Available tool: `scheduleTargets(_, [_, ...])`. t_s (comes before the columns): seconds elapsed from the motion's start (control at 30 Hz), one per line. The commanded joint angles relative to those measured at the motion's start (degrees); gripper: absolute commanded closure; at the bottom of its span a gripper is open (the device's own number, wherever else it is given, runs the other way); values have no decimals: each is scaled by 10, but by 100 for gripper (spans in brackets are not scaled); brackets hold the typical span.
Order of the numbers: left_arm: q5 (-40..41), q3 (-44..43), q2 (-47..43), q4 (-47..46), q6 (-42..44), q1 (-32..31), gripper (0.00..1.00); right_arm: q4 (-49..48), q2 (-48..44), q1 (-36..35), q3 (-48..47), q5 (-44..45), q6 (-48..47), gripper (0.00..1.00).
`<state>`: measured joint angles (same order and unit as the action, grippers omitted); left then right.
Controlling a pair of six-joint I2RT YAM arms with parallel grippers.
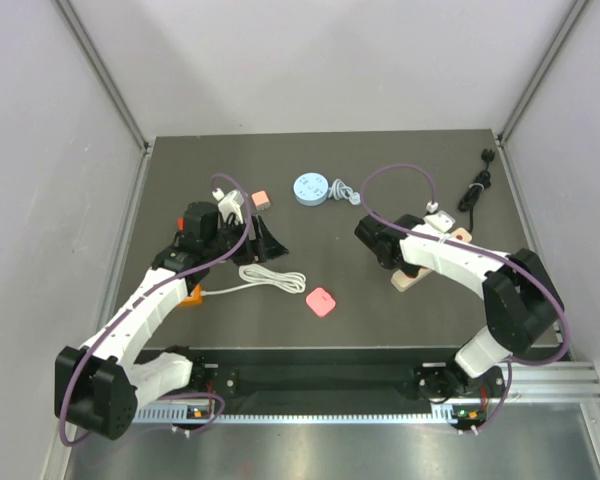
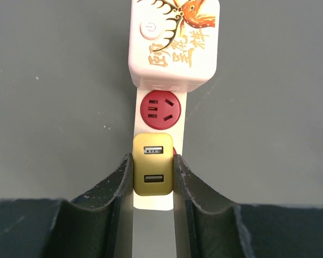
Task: Insert the plug
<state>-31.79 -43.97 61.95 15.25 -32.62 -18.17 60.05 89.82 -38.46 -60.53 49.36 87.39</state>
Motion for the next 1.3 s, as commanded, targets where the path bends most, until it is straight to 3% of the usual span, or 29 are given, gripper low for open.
scheduleTargets(0.0, [4,4,-16,-27,11,-2,21,2,17,-1,-11,-15,31,100])
scheduleTargets(0.6, [-2,7,-19,-36,2,-2,21,-49,51,-21,51,-111,38,100])
scheduleTargets(1.13, [-3,13,-38,-41,-11,-1,21,-20,122,-13,23,-184,55,100])
scheduleTargets(1.27, [-5,11,-35,-43,-14,-1,21,1,139,-17,24,-192,107,100])
